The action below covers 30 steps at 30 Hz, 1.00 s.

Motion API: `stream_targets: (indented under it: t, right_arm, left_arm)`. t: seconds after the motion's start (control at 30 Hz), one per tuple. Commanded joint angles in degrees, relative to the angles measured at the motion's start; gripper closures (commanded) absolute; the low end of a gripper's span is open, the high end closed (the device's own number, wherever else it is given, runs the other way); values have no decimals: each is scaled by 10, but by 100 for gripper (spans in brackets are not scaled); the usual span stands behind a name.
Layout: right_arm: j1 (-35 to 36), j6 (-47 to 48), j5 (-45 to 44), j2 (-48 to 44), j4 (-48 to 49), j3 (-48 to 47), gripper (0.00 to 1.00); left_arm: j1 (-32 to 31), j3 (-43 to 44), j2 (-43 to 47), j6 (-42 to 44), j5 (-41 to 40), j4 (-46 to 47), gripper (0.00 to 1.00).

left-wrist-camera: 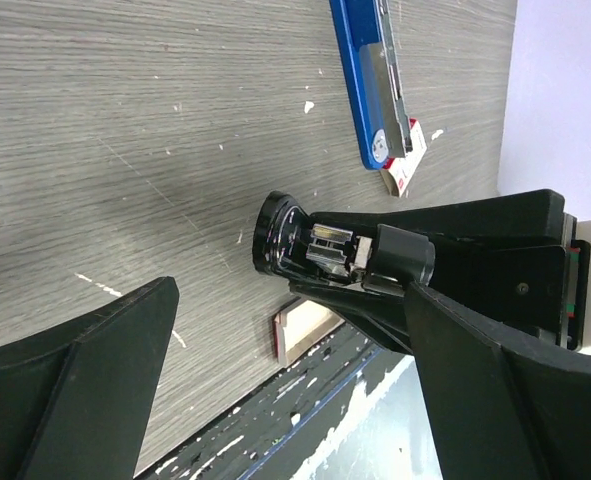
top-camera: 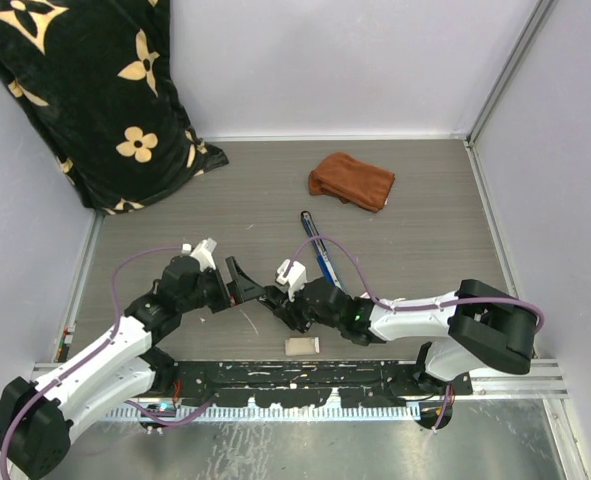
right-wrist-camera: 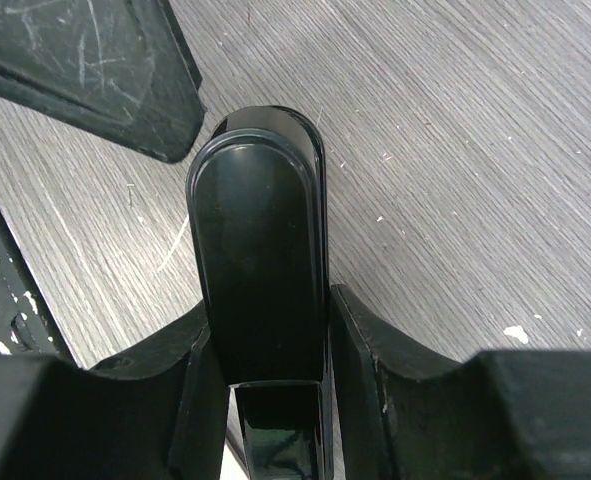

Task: Load the staples into the stapler
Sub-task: Close the stapler at the center of the board.

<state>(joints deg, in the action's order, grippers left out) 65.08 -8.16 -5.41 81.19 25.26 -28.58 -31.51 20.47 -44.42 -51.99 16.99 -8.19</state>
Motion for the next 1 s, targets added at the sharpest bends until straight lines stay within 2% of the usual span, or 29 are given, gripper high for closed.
stream_targets:
  t: [0.0,0.47,0.83,0.97]
  right_arm:
    - [-1,-9,12,-30,85,-1,99]
    - [-1,-17,37,-2,95,-14,99]
    - [-1,-20,40,5,98,-18,99]
    - [-1,-20,40,1,98,-19,99]
  left_arm:
    - [3,0,-18,-11,46,91,2]
    - [3,17,-100,-2,123,176,2]
    - [3,-4,-87,-18,132,190,2]
    - [3,4,-97,-10,129,157,2]
